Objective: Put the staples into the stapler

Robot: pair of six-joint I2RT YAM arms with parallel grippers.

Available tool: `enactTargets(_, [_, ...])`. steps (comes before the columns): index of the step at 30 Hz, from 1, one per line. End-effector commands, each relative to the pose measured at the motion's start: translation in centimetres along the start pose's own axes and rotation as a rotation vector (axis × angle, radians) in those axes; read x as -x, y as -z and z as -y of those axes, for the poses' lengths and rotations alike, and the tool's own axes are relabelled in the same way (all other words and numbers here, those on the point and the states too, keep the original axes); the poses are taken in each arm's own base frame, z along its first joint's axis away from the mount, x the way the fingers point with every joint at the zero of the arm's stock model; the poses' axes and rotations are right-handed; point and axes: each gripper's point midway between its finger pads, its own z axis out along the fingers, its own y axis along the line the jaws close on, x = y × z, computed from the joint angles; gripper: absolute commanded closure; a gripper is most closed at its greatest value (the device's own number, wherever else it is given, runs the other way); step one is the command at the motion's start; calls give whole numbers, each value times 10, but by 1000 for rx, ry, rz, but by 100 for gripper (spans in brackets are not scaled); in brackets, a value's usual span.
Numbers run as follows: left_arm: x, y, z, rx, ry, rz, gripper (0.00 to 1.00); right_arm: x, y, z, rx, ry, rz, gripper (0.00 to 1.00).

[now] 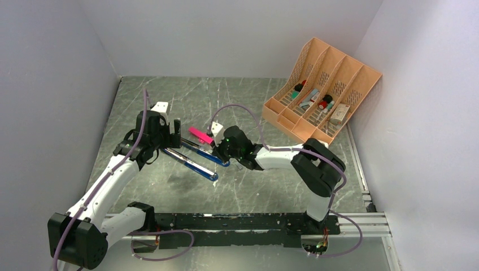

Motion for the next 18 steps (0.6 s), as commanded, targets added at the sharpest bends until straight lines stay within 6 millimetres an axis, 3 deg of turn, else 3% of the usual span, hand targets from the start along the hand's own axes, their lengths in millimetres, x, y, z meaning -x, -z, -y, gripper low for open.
enactTargets(1, [12, 3, 4, -27, -4, 43, 4, 8, -1, 3, -2, 1, 17, 100])
enactTargets(18, [12, 4, 5, -29, -4, 45, 4, 3, -4, 5, -9, 2, -9, 100])
